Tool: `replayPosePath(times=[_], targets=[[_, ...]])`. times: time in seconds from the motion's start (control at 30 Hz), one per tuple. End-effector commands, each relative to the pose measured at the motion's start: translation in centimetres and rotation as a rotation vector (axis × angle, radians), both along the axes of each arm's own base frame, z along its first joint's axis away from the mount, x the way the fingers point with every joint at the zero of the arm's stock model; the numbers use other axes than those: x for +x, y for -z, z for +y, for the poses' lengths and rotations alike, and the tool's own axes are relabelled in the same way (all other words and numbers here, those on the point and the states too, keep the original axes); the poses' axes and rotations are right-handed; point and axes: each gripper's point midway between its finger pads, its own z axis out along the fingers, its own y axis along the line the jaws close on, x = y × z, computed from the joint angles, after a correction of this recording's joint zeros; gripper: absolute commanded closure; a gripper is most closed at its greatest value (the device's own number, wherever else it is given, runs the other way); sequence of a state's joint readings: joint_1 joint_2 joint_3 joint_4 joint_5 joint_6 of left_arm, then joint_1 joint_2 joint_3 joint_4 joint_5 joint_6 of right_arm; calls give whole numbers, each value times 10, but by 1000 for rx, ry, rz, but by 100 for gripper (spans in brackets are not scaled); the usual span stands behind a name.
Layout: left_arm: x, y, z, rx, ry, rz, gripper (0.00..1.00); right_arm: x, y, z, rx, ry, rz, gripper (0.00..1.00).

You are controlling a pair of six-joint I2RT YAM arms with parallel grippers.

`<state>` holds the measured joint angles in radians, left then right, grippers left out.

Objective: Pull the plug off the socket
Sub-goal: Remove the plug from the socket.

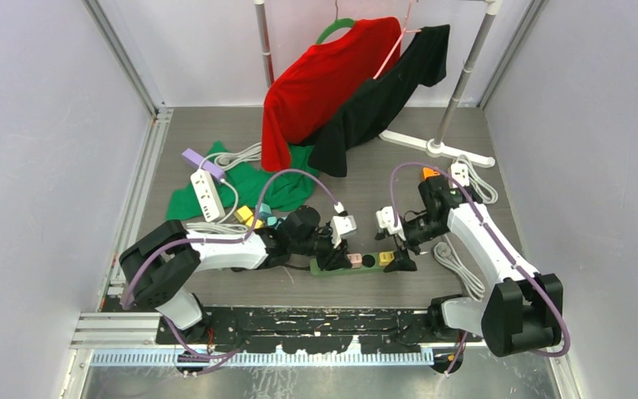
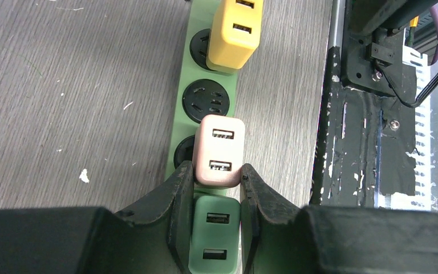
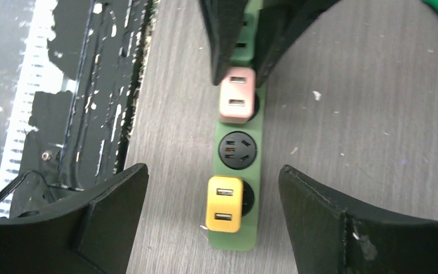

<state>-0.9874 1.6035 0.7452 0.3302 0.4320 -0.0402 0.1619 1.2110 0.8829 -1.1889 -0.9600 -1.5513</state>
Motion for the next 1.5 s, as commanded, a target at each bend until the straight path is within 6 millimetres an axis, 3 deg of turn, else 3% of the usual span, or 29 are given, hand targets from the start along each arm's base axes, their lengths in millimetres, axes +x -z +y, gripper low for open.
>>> replayPosePath(times=[0.0, 0.2, 0.5, 0.57, 0.7, 0.8, 0.93, 1.0, 1.13, 1.37, 1.47], targets=[[-3, 48, 34, 213, -75, 57, 86, -7, 13, -2, -44, -66, -49, 12], [-1, 29, 24, 161, -65, 24, 79, 17, 41, -5, -168, 29, -64, 28], [2, 13, 15, 121, -46, -3, 78, 19, 59, -6, -258, 7, -55, 44], [3, 11, 13, 109, -46, -10, 77, 17, 60, -7, -263, -9, -57, 52], [5, -1, 8, 63, -37, -42, 71, 13, 56, -5, -249, -34, -57, 78], [7, -13, 4, 26, -20, -78, 60, 11, 53, -3, -234, -47, -52, 86], [9, -31, 1, -42, -2, -145, 45, 8, 50, 0, -212, -60, -47, 93], [7, -43, -1, -105, 12, -192, 32, 6, 50, 0, -207, -66, -45, 95], [2, -50, 1, -175, 55, -272, 20, 6, 49, 2, -198, -73, -45, 96], [-2, -46, -6, -180, 138, -321, 21, 5, 48, 3, -193, -80, -42, 97], [5, -40, -14, -144, 132, -297, 30, 4, 49, 3, -195, -82, -42, 97]])
